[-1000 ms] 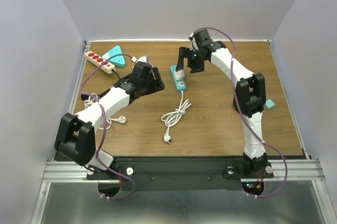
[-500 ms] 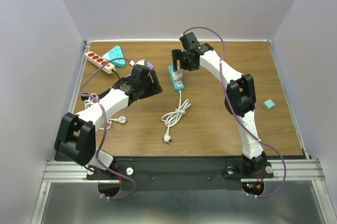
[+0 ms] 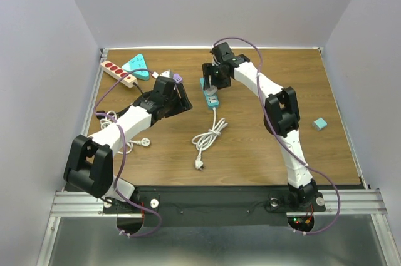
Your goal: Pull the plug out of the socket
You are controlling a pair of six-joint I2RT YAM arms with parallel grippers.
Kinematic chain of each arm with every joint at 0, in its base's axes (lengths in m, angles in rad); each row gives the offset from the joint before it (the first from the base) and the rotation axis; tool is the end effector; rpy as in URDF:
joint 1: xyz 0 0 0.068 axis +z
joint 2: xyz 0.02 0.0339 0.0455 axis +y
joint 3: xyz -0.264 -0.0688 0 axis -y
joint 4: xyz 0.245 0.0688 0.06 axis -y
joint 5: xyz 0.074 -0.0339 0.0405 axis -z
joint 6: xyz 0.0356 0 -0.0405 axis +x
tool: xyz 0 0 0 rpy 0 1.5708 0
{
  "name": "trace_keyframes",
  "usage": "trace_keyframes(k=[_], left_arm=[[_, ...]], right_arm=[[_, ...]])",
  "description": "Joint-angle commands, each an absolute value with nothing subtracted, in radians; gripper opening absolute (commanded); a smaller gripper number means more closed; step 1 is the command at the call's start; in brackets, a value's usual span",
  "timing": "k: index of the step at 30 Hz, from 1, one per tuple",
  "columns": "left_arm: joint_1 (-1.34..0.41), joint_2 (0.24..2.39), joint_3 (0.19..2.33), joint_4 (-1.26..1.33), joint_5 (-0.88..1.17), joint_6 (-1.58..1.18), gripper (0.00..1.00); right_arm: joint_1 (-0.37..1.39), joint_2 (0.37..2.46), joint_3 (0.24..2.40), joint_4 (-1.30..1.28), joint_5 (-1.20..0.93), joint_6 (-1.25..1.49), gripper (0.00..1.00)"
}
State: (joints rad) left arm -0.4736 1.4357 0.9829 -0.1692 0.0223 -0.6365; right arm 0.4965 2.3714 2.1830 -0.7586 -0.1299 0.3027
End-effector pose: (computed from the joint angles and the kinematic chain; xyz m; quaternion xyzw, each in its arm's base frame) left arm 0.2845 -0.1467 0.2580 -0.0673 0.8870 -0.2491 0.3830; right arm 0.4596 0.2543 0.2217 -0.1117 0.9434 0.1760 0.2581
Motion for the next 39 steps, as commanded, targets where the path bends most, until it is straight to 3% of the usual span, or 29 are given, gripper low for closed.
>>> trace_keyframes(k=[1,5,6,7,11,20,23,31,35,39], left_arm=[[-0.468,1.397,0.963,-0.138,0.046,-0.629,0.72],[-0.468,1.426,0.957,-0.107,0.086,-0.624,0.71],[-0.468,1.434,0.957,-0.097,0.098,-0.623,0.7],[-0.468,1.44,0.957,-0.092,0.119,-0.62,0.7],[-0.469,1.509,0.971,-0.046,0.187,-0.603,0.67],[-0.52,1.715,1.115,-0.006,0.287,-0.574,0.62],[-0.534,1.749,1.146,0.021,0.304,-0.583,0.62],[-0.543,1.772,1.204,0.034,0.327,-0.58,0.61],[-0.543,1.787,1.229,0.034,0.331,-0.583,0.61],[-0.545,1.796,1.25,0.032,0.342,-0.583,0.61]], right_arm=[[0.52,2.416,2.247,-0.726,-0.17,0.308,0.69],[0.522,2.434,2.282,-0.727,-0.143,0.33,0.33],[0.522,2.433,2.287,-0.727,-0.127,0.336,0.11],[0.522,2.418,2.289,-0.727,-0.109,0.344,0.01],[0.522,2.34,2.206,-0.738,0.055,0.368,0.0],[0.52,2.152,1.859,-0.804,0.187,0.471,0.0],[0.52,2.086,1.784,-0.804,0.184,0.489,0.0],[0.5,1.898,1.655,-0.779,-0.081,0.46,0.0],[0.489,1.818,1.625,-0.779,-0.037,0.479,0.0],[0.392,1.749,1.53,-0.798,0.159,0.514,0.0]])
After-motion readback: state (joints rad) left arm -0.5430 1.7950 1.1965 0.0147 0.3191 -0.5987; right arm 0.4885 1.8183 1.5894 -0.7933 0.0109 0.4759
